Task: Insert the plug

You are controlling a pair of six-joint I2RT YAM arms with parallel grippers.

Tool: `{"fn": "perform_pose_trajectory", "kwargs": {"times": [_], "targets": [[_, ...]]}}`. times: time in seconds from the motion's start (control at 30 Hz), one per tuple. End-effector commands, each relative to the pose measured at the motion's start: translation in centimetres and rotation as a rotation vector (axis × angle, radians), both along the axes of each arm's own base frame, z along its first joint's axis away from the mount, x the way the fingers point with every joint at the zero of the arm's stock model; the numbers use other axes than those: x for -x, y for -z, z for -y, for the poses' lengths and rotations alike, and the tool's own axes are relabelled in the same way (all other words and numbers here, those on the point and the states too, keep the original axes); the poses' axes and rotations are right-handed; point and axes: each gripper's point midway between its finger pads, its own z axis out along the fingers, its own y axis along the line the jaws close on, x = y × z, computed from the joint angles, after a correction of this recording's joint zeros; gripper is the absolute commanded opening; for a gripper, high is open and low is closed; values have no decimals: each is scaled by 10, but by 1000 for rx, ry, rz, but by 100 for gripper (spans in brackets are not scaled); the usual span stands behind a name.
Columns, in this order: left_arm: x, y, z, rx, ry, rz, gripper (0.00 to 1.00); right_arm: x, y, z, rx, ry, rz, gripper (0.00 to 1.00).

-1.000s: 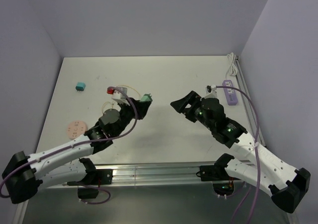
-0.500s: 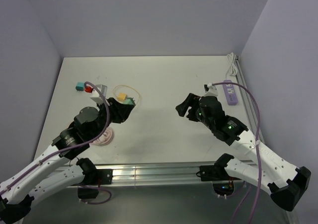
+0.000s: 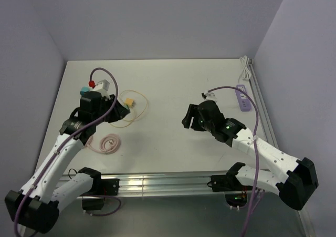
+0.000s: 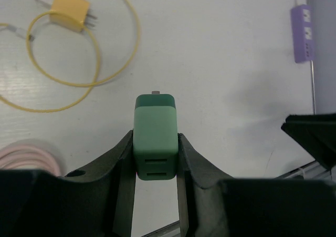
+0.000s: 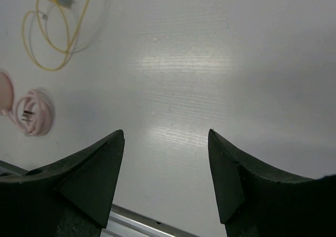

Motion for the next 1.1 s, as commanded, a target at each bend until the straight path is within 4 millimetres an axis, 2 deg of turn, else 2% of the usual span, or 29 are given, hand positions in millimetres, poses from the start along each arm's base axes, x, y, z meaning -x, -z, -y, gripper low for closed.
{"fn": "perform_pose_trajectory", "kwargs": {"times": [0.0, 0.03, 0.1, 0.17, 0.37, 0.5, 0.53, 0.57, 0.6, 0.67, 0.83, 0.93, 0.97, 1.0, 1.07], "targets": [[-17, -3, -16, 65, 9, -64, 0, -4, 11, -6, 29, -38, 3, 72], [-26, 5, -25, 62, -39, -106, 0, -6, 19, -4, 59, -37, -11, 72], [-40, 4, -45, 61, -141, -124, 0, -8, 26, -4, 91, -43, -30, 70], [-48, 1, -54, 71, -204, -133, 0, -9, 39, -5, 131, -55, -63, 70], [-51, 0, -71, 126, -293, -218, 0, -6, 69, -12, 171, -105, -144, 67], [-50, 2, -87, 163, -383, -274, 0, -6, 71, -17, 163, -142, -129, 67], [-49, 13, -105, 117, -503, -318, 1, -7, 70, -16, 166, -140, -116, 67], [-38, 17, -111, 94, -560, -392, 0, -7, 71, -14, 172, -140, -111, 67], [-38, 19, -125, 72, -595, -403, 0, -8, 65, -16, 156, -144, -85, 68], [-32, 29, -140, 40, -662, -456, 0, -7, 63, -19, 128, -154, -68, 70], [-31, 45, -157, 179, -775, -526, 0, -4, 60, -15, 91, -131, -37, 81], [-30, 57, -172, 177, -840, -580, 0, -1, 66, -14, 90, -135, -47, 84], [-32, 53, -178, 160, -860, -576, 0, 0, 69, -14, 90, -138, -49, 85], [-27, 58, -189, 126, -920, -614, 0, 0, 70, -12, 91, -130, -46, 85], [-22, 61, -197, 138, -980, -652, 0, -1, 70, -10, 97, -117, -42, 85]]}}
